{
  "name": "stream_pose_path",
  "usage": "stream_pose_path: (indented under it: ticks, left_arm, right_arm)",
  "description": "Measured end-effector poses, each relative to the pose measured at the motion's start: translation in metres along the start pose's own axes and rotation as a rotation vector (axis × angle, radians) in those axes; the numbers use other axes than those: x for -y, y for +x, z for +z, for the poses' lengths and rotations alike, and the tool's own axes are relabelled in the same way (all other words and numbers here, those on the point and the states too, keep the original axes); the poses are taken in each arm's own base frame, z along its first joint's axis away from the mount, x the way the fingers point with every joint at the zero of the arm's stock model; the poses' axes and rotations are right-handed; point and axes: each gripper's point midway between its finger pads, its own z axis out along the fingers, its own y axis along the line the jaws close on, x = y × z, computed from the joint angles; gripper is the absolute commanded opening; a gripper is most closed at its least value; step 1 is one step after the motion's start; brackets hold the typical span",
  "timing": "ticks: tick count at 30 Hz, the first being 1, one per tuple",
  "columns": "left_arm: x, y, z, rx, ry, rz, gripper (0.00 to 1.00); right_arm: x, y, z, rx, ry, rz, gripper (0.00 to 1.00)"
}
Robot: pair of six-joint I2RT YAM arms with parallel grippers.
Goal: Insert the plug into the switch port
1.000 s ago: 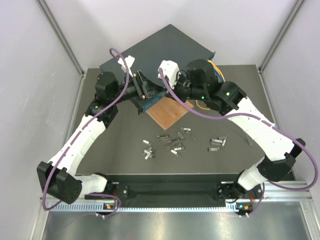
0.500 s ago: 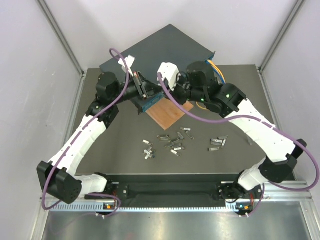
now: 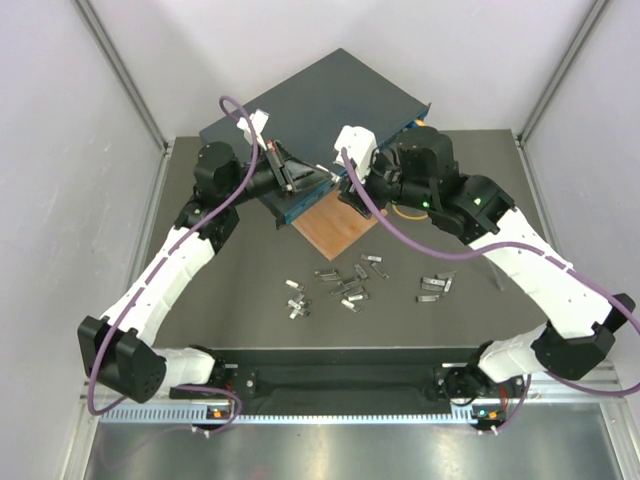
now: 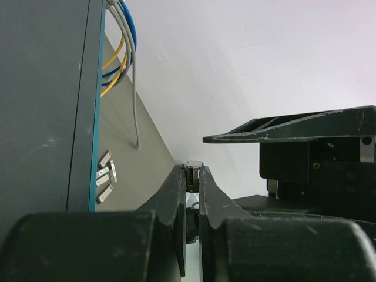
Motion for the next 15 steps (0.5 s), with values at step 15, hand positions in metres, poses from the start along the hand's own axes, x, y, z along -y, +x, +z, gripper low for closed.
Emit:
stream_pose_path:
  ticks: [15]
  left_arm:
    - [0.01, 0.001, -0.001, -0.013, 0.045, -0.022, 0.0]
  right_arm:
    - [-0.003, 0.002, 0.025, -0.011, -0.045, -0.011, 0.27]
